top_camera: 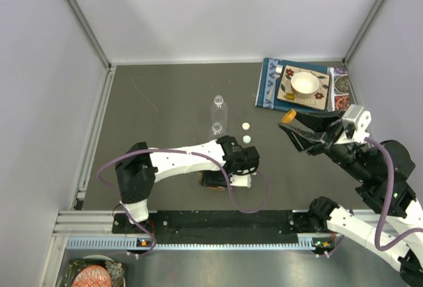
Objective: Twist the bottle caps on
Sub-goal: Adjust the plastic bottle at the center of the board.
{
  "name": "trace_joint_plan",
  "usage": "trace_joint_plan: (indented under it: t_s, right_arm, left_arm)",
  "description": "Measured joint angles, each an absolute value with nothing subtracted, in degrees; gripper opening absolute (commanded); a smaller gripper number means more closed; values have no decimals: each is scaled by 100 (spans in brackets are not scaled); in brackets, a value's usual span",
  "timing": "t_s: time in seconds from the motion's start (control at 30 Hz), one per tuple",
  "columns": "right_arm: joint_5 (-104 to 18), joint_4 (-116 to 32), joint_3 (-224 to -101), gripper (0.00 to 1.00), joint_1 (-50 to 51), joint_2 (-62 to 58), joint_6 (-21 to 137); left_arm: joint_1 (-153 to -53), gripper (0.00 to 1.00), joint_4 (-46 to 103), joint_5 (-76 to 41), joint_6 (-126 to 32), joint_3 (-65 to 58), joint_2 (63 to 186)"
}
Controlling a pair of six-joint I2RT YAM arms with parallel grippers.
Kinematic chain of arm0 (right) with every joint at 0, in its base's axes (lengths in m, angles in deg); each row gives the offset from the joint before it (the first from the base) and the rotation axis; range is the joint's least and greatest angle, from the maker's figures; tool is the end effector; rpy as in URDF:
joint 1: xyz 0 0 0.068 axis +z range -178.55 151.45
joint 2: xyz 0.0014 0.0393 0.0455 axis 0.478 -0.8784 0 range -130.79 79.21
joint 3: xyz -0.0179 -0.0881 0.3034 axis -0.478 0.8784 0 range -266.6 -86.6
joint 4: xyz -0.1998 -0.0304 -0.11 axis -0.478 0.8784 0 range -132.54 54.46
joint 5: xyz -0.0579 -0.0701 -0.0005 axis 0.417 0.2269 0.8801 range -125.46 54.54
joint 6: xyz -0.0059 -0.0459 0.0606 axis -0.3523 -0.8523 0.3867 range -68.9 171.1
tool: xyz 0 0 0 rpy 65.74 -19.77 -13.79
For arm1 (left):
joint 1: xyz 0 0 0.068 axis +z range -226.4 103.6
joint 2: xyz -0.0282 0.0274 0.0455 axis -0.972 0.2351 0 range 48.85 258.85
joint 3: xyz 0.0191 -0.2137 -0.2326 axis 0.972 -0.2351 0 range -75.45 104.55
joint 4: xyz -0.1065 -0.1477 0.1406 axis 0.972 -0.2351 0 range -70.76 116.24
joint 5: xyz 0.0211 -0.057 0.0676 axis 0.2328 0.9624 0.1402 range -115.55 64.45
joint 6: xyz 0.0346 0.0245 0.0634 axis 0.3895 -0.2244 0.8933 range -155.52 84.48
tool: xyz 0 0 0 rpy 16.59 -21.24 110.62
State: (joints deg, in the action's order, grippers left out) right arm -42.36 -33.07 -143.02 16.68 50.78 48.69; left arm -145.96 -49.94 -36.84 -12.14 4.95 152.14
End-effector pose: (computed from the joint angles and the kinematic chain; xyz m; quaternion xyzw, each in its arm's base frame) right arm 0.0211 0.0322 0.4566 -0.2801 0.5136 0.3284 0.7415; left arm 0.1121 -0.2647 0.2517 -0.7246 -0.6776 -0.1210 0.0339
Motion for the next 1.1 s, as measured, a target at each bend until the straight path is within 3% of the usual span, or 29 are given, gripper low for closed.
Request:
trace_joint_plan:
  t_s: [0.17, 0.27, 0.5, 0.77, 0.9, 1.1]
  right_arm:
    - [-4278, -3309, -14302, 36, 1668, 5170, 4936]
    - [-4304, -3307, -14304, 36, 1668, 5194, 4974]
    - [-4337, -3267, -14328, 36, 1668, 5196, 4989]
    - [-4374, -3169, -14420, 37, 1668, 5192, 4989]
    - [-4374, -3112, -14588, 37, 1668, 5185, 4989]
    - [-4371, -3044, -14604, 37, 1668, 5187, 4978]
  left_arm:
    - [-14592, 0, -5046, -3483, -1284, 860, 15181]
    - [-14594, 5, -4987, -3590, -1280, 890, 15069]
    - [-14592, 0, -5177, -3970, -1302, -41, 14197]
    - [-14511, 0, -4979, -3111, -1346, 1048, 14007]
    - [-13956, 0, -4946, -2689, -1444, 475, 13550]
    - [-12081, 0, -5007, -2027, -1483, -482, 12418]
